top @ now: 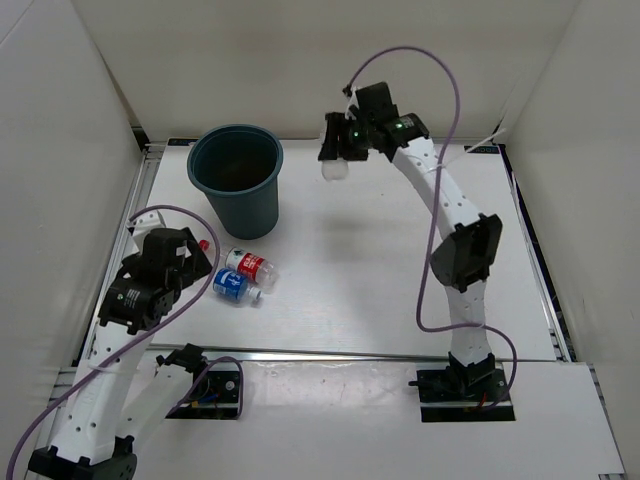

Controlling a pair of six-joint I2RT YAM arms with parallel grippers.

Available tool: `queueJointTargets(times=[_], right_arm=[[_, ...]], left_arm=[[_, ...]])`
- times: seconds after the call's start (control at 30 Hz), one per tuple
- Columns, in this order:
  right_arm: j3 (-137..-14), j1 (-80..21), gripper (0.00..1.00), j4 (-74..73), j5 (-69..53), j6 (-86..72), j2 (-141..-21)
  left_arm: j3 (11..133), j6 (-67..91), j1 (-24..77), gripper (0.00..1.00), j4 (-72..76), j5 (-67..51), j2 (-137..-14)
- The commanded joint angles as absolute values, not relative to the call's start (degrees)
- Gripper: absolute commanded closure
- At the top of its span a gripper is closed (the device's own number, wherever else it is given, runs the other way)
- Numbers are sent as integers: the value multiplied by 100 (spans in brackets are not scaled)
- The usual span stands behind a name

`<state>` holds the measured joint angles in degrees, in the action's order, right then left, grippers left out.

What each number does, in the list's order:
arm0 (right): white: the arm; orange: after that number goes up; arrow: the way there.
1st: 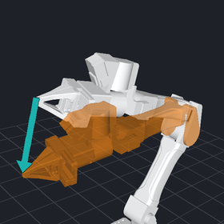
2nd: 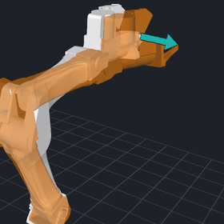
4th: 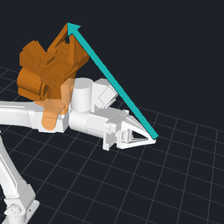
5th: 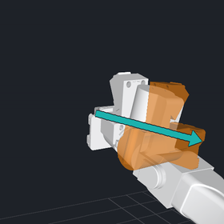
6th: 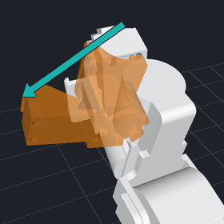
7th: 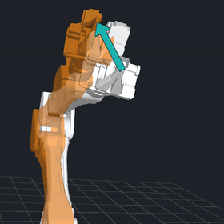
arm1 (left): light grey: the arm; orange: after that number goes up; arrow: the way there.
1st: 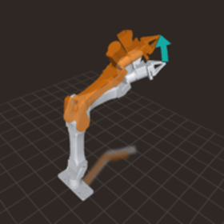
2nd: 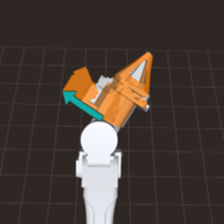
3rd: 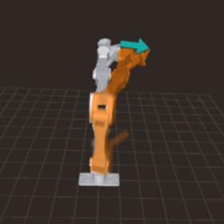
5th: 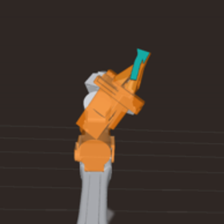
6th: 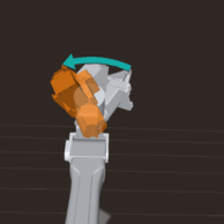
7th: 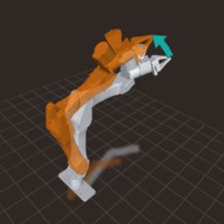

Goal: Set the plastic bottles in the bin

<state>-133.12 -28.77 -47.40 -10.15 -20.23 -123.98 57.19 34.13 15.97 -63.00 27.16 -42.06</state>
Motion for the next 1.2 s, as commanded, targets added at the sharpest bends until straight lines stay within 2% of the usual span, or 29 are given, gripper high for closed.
queueJointTargets(times=[0.0,0.13,0.27,0.37,0.47,0.73,0.87,0.9,1.0,1.07,1.17], right_arm=[[-13264,-3110,73,-3354,-1958,-2548,-11559],[-13938,-3445,71,-2763,-2416,-2610,-11715],[-13939,-3656,71,-1900,-2742,-2847,-11830],[-14062,-3805,66,-1197,-2856,-3347,-12180],[-14448,-3858,68,-819,-2944,-3840,-12690],[-14414,-3911,67,-466,-2892,-3902,-13069],[-14414,-3911,56,-404,-2830,-3955,-13183],[-14414,-3911,46,-404,-2830,-3955,-13184],[-14414,-3911,31,-334,-2769,-3955,-13297],[-14466,-3911,27,-334,-2769,-3885,-13298],[-14467,-4025,15,-422,-2699,-3526,-13237]], left_arm=[[5669,3463,1582,0,-6311,2655,-4210],[5616,3393,1582,0,-6258,2505,-4271],[5721,3200,1582,0,-6258,2505,-4333],[5722,3199,1582,0,-6258,2443,-4386],[5722,3199,1582,0,-6205,2250,-4508],[5774,3085,1582,0,-6144,2084,-4685],[5836,3015,1582,0,-6030,2135,-4808],[5836,3015,1582,0,-6029,2188,-4860],[5836,3155,1582,0,-5950,2250,-4991],[5906,3226,1582,0,-5950,2250,-5062],[5906,3366,1582,0,-5950,2250,-5062]])
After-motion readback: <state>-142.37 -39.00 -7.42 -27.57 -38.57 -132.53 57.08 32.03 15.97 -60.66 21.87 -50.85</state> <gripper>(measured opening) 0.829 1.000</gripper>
